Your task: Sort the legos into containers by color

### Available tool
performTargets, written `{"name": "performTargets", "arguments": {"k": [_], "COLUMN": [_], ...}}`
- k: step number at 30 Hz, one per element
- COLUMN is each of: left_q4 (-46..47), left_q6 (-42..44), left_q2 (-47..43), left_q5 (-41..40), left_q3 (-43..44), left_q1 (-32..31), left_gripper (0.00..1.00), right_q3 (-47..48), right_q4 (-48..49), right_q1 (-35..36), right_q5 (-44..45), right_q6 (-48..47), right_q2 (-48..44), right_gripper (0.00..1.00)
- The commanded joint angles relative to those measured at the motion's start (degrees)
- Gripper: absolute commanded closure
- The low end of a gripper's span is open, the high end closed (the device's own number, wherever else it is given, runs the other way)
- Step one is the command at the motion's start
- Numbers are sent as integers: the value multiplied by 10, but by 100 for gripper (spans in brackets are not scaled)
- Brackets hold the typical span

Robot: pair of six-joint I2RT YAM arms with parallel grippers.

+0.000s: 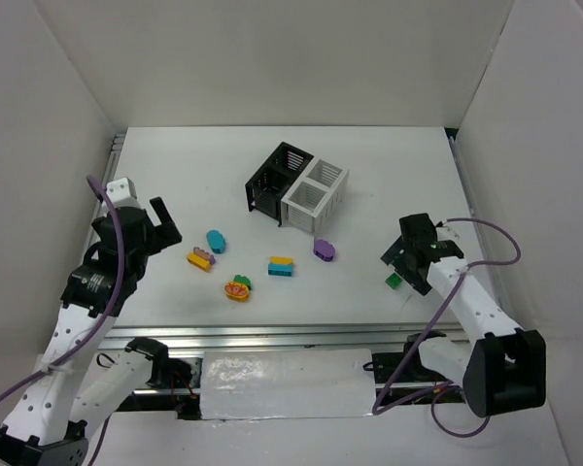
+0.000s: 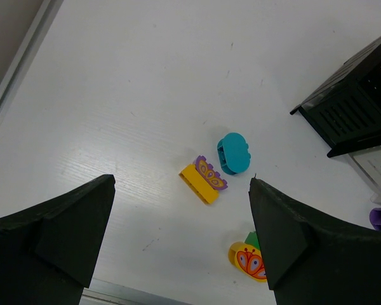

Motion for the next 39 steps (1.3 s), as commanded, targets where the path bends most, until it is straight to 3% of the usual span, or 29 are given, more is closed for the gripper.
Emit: {"name": "performTargets", "arguments": {"k": [1, 19, 24, 28, 33, 34, 39], "left_q4": [23, 26, 24, 24, 21, 19, 6], "left_q6": [13, 19, 21, 21, 19, 18, 6], "left_q2": [3, -4, -10, -9, -7, -5, -5], "left_q5": [13, 18, 12, 8, -2, -5, -37], "left_q3": [5, 5, 6, 6, 8, 9, 15], "left_q1": [-6, -17, -20, -25, -27, -27, -27], "left_gripper": [1, 0, 0, 0, 1, 0, 1], "right_q3": [-11, 10, 24, 12, 27, 35, 134], "right_q4": [53, 73, 71, 76, 43, 36, 22], "right_q1": [-5, -12, -16, -6, 79, 107, 162], "right_q5": [-40, -26, -42, -43, -18, -30, -54], "right_q6": [11, 0, -14, -15, 16, 18, 23], "right_q2": [30, 158, 186, 163, 132, 127, 83], "right_gripper": [7, 26, 51, 89, 90, 99, 99]}}
